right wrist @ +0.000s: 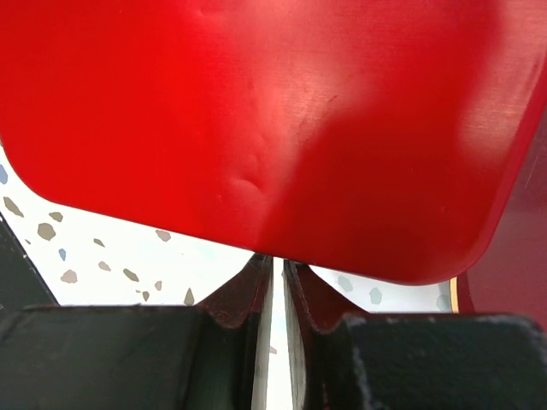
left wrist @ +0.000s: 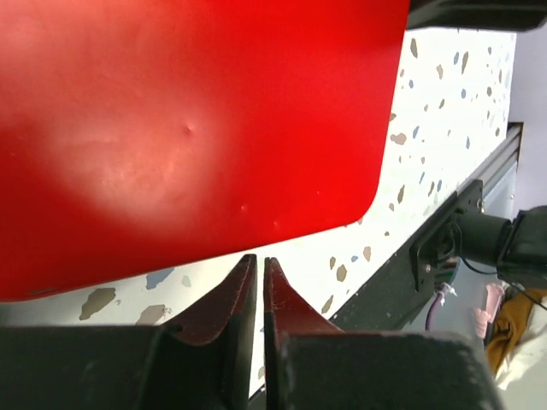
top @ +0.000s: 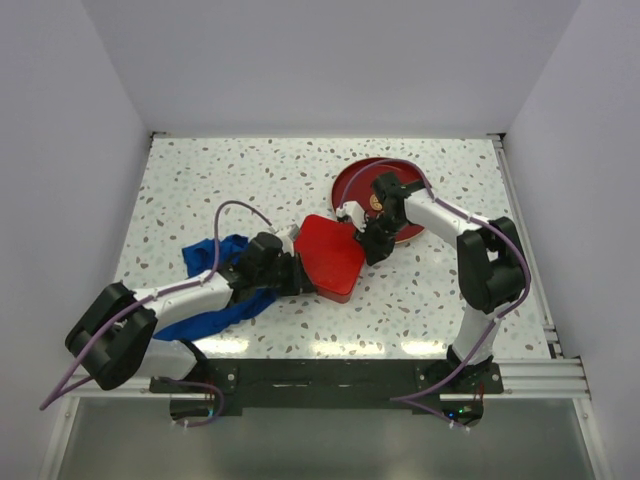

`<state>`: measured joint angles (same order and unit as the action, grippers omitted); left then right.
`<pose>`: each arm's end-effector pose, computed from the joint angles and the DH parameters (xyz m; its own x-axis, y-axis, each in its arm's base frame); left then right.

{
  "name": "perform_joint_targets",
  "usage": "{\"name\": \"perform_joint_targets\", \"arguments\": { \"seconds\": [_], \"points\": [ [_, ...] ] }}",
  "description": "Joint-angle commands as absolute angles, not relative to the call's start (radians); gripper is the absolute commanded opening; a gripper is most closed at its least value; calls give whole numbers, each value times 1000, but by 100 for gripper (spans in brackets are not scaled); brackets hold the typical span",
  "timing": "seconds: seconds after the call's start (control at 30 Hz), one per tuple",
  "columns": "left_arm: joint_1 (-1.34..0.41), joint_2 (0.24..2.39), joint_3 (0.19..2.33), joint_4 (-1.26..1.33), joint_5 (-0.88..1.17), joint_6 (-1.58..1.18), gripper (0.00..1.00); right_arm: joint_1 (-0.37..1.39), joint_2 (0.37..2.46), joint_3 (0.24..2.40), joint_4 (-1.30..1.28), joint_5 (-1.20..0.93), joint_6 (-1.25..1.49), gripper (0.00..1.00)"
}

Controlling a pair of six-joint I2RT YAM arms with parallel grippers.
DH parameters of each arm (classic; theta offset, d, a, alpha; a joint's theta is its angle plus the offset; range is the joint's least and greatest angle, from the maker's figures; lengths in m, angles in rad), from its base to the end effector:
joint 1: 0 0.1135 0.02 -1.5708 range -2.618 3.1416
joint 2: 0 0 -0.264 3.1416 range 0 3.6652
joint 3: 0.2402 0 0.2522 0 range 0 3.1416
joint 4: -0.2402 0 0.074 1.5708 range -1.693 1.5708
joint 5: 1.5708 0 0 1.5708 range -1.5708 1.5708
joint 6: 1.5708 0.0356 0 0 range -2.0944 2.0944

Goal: Pack the cookies
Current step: Adjust the box lid on the packing box.

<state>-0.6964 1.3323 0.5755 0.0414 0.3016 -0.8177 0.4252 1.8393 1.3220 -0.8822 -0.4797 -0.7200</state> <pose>0.1915 -0.1739 0.1746 -0.9165 -0.1417 -0.3741 0.1694 0.7096 -0.6840 0.3126 0.1596 0.1950 -0.3863 -0.8171 -0.4280 -0.9209 0.3152 0.2295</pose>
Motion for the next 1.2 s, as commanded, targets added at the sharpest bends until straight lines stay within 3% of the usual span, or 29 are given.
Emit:
{"name": "perform_joint_targets", "arguments": {
  "seconds": [0.0, 0.53, 0.93, 1.17],
  "points": [
    [-707, 1324, 548, 94, 373, -792, 9, 425, 1816, 1331, -841, -489, -698, 15],
    [-753, 1499, 638, 222, 292, -905, 11, 428, 1818, 1328, -845, -511, -667, 15],
    [-752, 1489, 660, 270, 238, -946, 12, 422, 1747, 1307, -923, -496, -678, 22],
    [-753, 1500, 657, 262, 235, -953, 12, 339, 1726, 1569, -1062, -549, -639, 24]
  ]
}}
